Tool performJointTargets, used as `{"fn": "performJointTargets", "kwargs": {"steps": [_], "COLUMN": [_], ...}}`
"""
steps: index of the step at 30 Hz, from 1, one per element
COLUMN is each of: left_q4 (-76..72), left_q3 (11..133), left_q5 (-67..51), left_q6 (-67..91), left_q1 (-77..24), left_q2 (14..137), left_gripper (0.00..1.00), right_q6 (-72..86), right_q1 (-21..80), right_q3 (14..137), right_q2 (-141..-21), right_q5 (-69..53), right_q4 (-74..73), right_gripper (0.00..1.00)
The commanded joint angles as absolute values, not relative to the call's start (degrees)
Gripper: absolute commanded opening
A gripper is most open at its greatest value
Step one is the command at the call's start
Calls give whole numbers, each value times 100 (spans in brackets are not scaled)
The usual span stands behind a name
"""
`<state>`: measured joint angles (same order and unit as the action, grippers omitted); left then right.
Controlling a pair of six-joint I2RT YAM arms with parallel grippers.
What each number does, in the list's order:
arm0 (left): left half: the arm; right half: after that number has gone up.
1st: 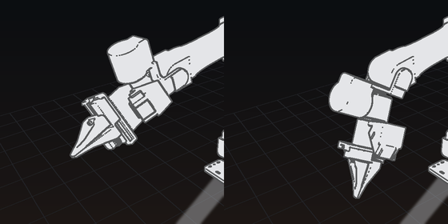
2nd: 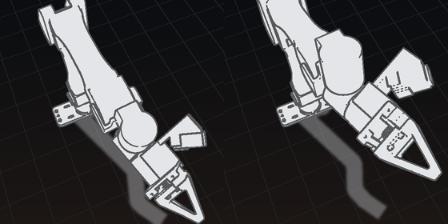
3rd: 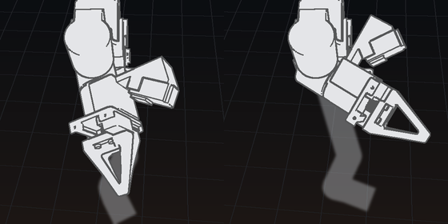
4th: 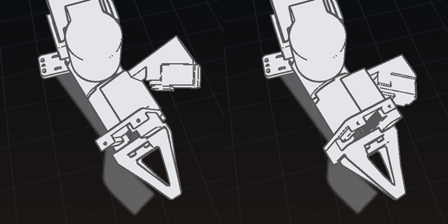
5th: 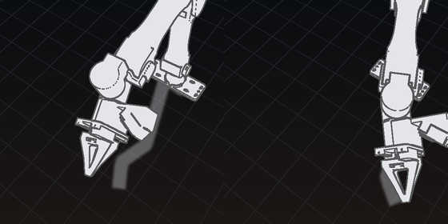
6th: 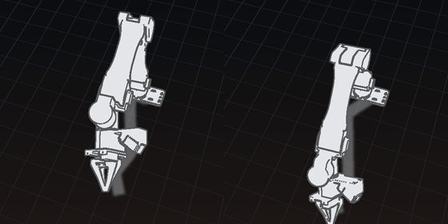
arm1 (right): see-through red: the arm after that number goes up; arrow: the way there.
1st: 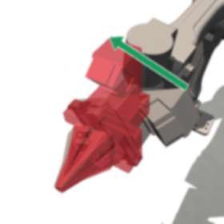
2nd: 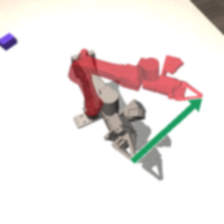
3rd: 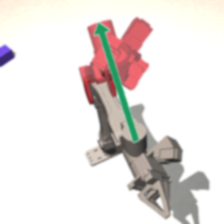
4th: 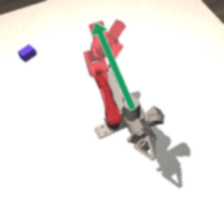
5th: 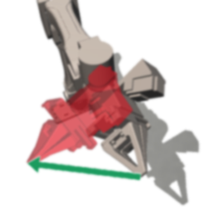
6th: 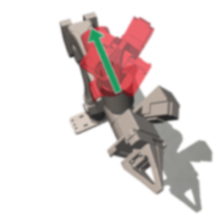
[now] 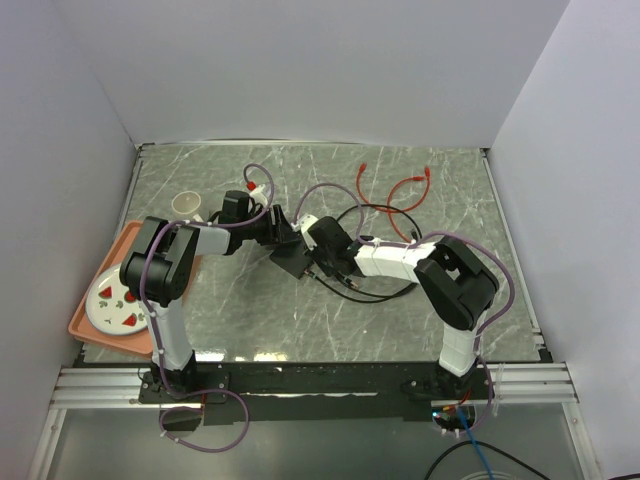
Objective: Insert the plug into the switch port
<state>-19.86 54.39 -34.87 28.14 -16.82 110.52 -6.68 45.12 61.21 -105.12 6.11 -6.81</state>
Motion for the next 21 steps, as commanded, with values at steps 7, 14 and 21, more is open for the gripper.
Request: {"fn": "performJointTargets", "kwargs": {"steps": [7, 14, 21], "left_q4": [-1230, -1248, -1283], "left_q3": [5361, 5326, 5309], "left_q5": [-3595, -3612, -3630], "left_q6": [2768, 2751, 2760], "left_q1": [-1793, -1793, -1793], "left_q2": [11373, 11399, 11434], "left_gripper": [61, 61, 61], "right_q6": [-607, -580, -598], "right_q1": [4588, 4605, 4641], "right_q3": [6310, 6354, 6451], "right_q2": [-10301, -10248, -10222], "right_q5": [501, 519, 510], "right_q4": [-308, -264, -281], "right_gripper": [0, 0, 0]}}
